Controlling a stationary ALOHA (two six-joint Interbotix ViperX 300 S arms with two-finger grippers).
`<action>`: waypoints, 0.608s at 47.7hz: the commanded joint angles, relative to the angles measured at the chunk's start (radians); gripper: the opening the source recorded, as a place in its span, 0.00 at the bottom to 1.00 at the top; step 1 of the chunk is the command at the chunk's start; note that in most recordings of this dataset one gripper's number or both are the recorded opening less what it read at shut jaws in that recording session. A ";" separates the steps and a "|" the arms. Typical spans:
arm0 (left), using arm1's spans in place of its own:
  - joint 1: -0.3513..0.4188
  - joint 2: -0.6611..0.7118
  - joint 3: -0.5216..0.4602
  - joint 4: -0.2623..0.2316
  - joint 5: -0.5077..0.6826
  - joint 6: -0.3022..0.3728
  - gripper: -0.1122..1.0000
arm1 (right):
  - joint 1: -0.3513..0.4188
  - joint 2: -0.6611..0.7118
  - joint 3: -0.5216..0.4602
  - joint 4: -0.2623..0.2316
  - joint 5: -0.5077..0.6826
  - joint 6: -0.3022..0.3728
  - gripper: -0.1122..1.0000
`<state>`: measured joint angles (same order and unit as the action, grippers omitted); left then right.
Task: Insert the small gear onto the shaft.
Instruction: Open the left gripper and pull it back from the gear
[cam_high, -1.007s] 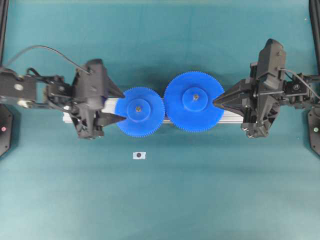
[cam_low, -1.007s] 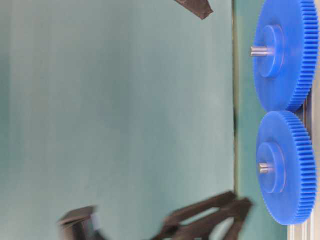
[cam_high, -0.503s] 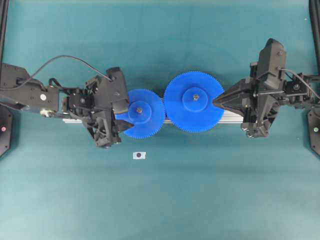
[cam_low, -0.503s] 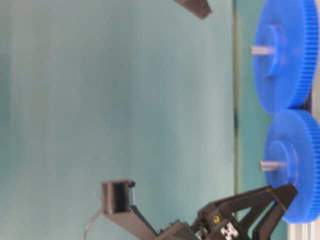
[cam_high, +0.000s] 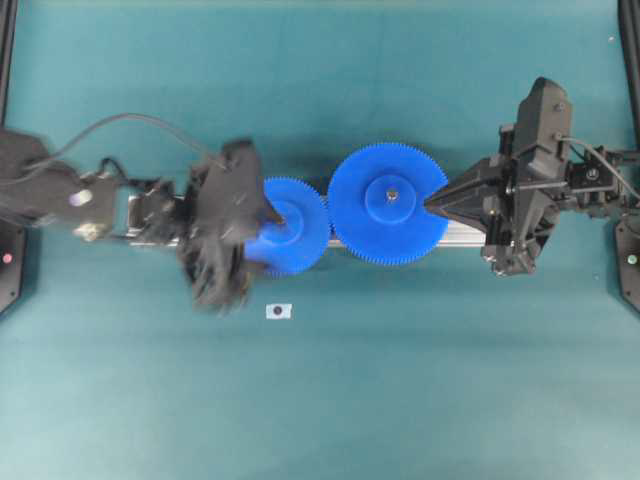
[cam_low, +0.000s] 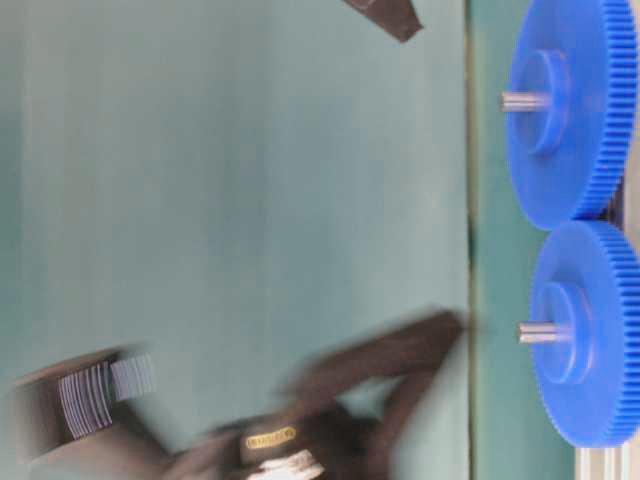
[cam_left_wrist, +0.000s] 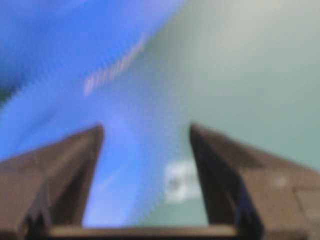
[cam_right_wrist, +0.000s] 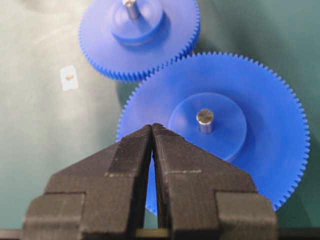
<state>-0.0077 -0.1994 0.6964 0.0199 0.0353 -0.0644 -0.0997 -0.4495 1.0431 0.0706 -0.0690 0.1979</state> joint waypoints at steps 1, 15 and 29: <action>0.009 -0.077 -0.003 0.002 -0.005 0.037 0.71 | 0.000 -0.002 -0.008 0.002 -0.014 0.009 0.21; 0.032 -0.239 0.066 0.002 0.126 0.063 0.71 | 0.000 0.005 -0.008 0.002 -0.026 0.009 0.21; 0.048 -0.434 0.172 0.002 0.155 0.067 0.71 | 0.000 0.008 -0.009 0.002 -0.028 0.011 0.21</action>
<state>0.0353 -0.5798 0.8590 0.0199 0.1933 0.0031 -0.0997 -0.4372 1.0431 0.0706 -0.0874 0.1979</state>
